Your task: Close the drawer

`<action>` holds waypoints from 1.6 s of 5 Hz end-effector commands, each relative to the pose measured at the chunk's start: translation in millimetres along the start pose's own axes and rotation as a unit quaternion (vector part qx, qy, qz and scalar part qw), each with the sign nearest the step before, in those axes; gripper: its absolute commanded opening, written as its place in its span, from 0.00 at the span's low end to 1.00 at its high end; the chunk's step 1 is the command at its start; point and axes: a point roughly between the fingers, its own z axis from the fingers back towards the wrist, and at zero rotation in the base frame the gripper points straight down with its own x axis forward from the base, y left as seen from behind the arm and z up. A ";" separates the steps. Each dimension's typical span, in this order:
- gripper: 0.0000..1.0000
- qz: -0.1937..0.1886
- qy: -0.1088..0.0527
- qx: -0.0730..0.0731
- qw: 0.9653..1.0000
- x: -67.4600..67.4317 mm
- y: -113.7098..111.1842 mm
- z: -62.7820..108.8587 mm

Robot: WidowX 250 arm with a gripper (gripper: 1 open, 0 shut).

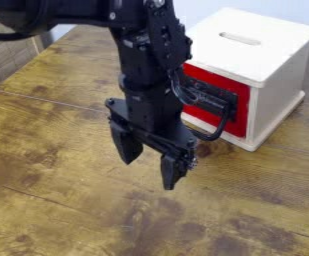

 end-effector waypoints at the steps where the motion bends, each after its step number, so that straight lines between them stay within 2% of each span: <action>1: 1.00 -0.011 -0.033 0.002 0.999 3.8 -9.2 13.6; 3: 1.00 -0.007 -0.030 0.012 0.999 19.7 7.1 46.2; 4: 1.00 0.015 -0.031 0.017 0.999 16.7 6.2 50.1; 5: 1.00 0.044 -0.025 0.027 0.998 8.3 -9.2 48.4; 6: 1.00 0.051 -0.028 0.030 0.998 1.5 -24.9 44.6; 7: 1.00 0.016 -0.041 0.026 0.999 4.1 -23.1 55.2; 8: 1.00 0.030 -0.023 0.028 0.999 9.0 -28.3 49.8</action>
